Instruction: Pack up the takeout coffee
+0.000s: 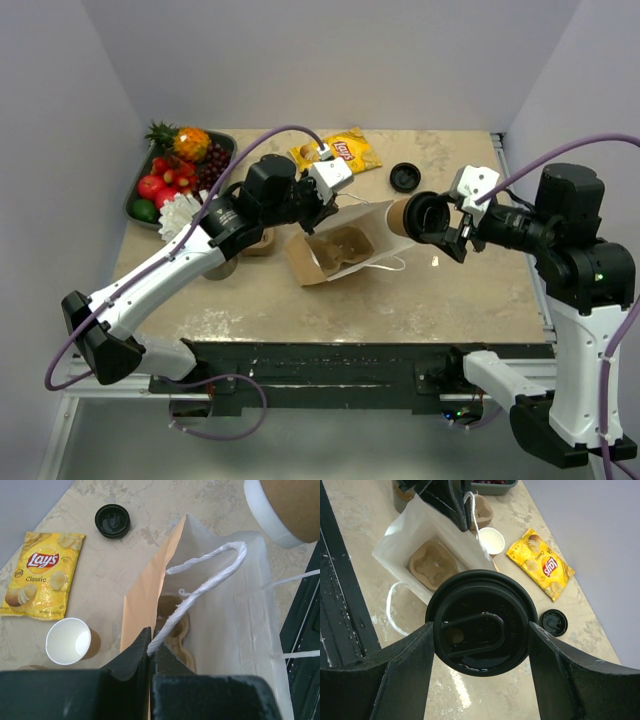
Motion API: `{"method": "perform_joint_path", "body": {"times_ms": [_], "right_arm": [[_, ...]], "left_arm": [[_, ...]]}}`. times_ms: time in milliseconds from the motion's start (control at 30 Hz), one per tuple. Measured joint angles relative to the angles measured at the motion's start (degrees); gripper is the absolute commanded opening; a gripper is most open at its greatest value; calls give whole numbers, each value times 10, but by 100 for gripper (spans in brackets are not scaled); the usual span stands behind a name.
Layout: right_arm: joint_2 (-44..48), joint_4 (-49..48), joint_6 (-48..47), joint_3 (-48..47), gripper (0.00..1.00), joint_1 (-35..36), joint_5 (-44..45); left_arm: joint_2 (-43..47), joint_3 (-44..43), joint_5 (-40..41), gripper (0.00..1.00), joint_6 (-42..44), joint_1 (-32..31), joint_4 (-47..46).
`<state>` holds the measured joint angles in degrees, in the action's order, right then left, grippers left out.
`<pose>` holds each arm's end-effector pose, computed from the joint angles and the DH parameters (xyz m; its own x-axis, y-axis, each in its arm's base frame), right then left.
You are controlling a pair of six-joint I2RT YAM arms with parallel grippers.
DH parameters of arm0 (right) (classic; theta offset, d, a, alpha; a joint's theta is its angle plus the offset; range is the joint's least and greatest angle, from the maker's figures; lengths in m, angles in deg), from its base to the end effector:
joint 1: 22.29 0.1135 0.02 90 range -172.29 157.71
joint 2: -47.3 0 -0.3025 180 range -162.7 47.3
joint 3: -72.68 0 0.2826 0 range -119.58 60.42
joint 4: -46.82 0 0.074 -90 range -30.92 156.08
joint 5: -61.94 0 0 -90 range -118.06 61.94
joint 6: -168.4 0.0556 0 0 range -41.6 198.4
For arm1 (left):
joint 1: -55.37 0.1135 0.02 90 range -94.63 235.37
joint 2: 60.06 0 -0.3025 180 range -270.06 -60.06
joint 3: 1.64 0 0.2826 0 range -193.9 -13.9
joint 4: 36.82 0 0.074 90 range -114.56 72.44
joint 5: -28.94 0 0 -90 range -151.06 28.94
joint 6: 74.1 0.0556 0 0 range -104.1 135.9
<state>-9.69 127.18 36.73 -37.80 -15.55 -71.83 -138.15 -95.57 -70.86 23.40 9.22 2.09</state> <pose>0.1198 0.0529 0.5427 0.1285 -0.4683 -0.8742 -0.8195 0.4463 -0.3595 0.2342 -0.2575 0.4362 -0.1622 0.3545 -0.9209 0.8475 0.5280 0.0540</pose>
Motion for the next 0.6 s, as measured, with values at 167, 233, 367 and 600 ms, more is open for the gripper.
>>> {"method": "perform_joint_path", "body": {"times_ms": [167,233,367,600], "right_arm": [[0,0,0,9,5,0,-12],[0,0,-2,11,0,0,-14],[-5,0,-10,12,0,0,-22],[-16,0,-23,25,0,4,-35]], "left_arm": [[-4,0,-4,0,-7,0,-6],[-9,-2,-5,0,-9,0,-9],[-13,-2,-7,0,-9,0,-10],[-17,-6,-14,0,-10,0,-14]]}}
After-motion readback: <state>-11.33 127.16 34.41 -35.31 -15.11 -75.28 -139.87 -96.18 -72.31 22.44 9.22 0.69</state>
